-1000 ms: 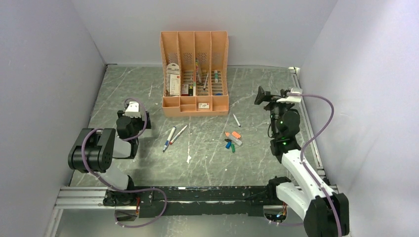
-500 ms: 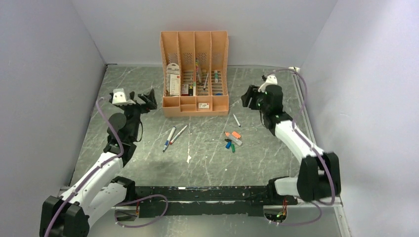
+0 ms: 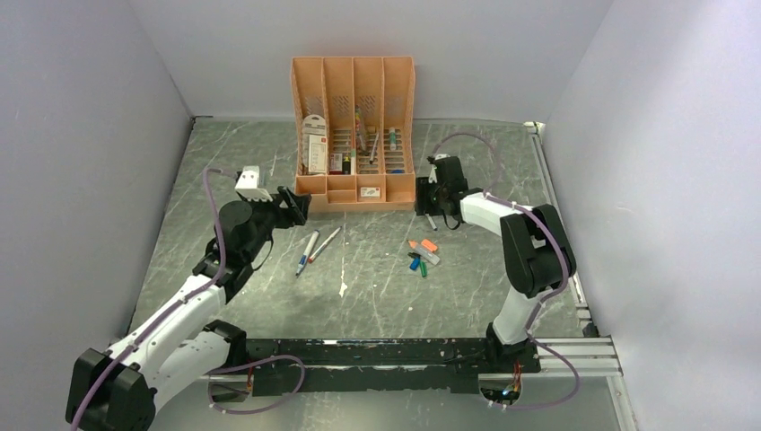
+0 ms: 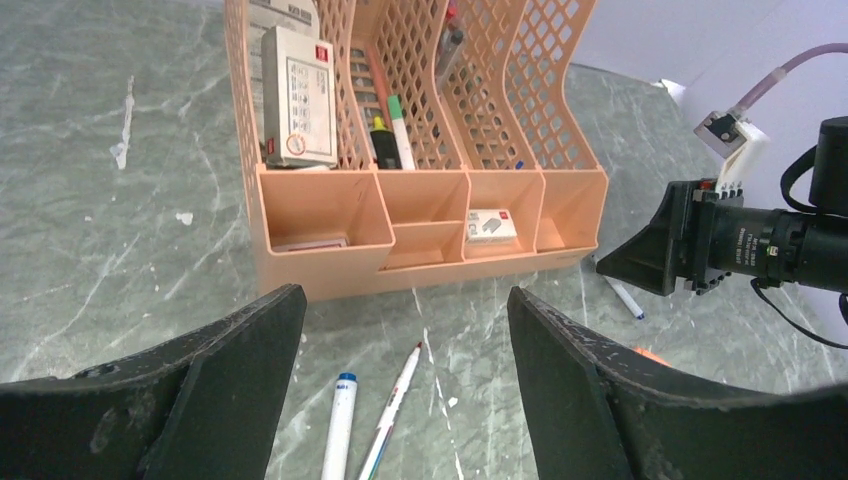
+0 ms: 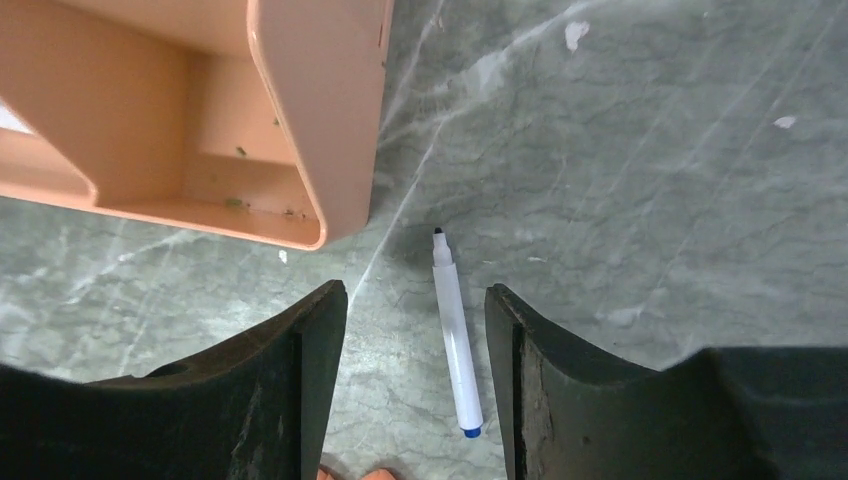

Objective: Insert the pens into the pen caps

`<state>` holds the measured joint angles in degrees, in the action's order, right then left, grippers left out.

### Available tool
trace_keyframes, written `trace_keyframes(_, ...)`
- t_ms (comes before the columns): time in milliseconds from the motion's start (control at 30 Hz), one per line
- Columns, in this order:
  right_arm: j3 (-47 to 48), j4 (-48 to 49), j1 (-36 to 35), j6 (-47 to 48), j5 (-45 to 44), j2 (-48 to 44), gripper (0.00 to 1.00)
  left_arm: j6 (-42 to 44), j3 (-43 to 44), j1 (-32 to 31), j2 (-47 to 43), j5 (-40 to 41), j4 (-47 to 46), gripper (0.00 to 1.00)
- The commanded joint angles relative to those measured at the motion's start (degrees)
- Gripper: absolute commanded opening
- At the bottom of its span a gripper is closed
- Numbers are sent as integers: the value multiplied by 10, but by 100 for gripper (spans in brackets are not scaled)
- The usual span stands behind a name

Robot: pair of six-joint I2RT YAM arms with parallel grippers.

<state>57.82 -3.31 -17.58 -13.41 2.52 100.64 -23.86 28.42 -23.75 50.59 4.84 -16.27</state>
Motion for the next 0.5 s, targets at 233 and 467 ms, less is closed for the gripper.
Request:
trace_keyframes(233, 14, -39, -53, 16, -141, 44, 42, -3, 13, -10, 4, 5, 42, 77)
trace_keyframes(467, -23, -32, -56, -1, -140, 24, 9, -13, 23, -11, 11, -15, 43, 72)
